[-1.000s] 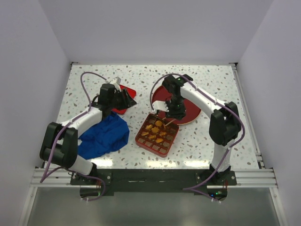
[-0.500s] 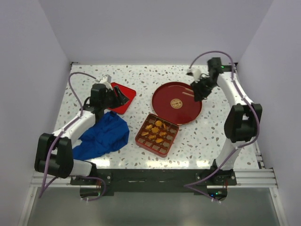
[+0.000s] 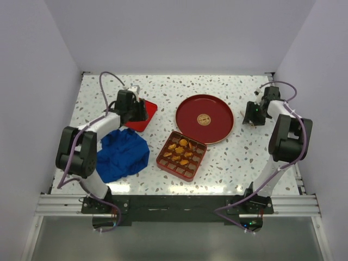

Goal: Pack the cookies
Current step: Set down the clamp at the center of the board, then pick up the box lid from the center of the board.

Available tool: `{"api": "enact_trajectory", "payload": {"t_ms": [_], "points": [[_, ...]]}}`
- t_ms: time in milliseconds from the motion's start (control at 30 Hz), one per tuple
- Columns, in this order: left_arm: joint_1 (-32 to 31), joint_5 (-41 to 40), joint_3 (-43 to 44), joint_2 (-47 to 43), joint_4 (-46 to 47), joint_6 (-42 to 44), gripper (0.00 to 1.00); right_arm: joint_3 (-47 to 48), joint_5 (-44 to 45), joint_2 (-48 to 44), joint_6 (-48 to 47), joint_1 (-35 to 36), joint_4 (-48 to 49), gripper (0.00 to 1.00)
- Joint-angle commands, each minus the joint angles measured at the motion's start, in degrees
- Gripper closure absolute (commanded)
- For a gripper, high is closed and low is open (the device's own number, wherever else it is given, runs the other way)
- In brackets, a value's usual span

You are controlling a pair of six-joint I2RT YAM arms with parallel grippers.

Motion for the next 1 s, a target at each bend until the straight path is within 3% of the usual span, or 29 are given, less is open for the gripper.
{"api": "enact_trajectory", "payload": {"t_ms": [0,167,333,467,667,800,900,967], "points": [[-2.70,-8.25,8.77,6.09,-4.50,8.89,0.43,0.84,1.48,2.17,3.27,-0.26,2.25,0.41],[-5.16,-11.43,18.00,14.36,-8.45,12.84,0.43,0.41,0.51,-0.54,1.16,-0.78,0.93,0.32],[-7.61,-13.44,24.16,20.24,-12.85,13.64,0.49,1.81,-3.62,-4.15,-7.27,-0.78,-3.11,0.28],[-8.50,-14.68,25.31,22.71,-15.05,13.73,0.62,1.02,-13.09,-8.81,-13.69,-0.96,-4.70,0.28],[-9.20,-13.89,25.05,23.16,-15.93,13.64,1.00,4.09,-24.88,-10.58,-16.95,-0.70,-7.94,0.27],[-9.20,-13.54,23.99,19.21,-13.05,13.55,1.00,7.87,-34.53,-10.67,-19.84,0.70,-11.11,0.32],[-7.63,-7.76,25.04,13.85,-11.37,11.71,1.00,9.81,-38.95,-11.71,-26.43,4.04,-14.89,0.31],[-5.78,0.14,25.75,9.46,-10.23,9.26,1.00,9.46,-40.28,-13.38,-32.38,7.98,-16.64,0.25]]}}
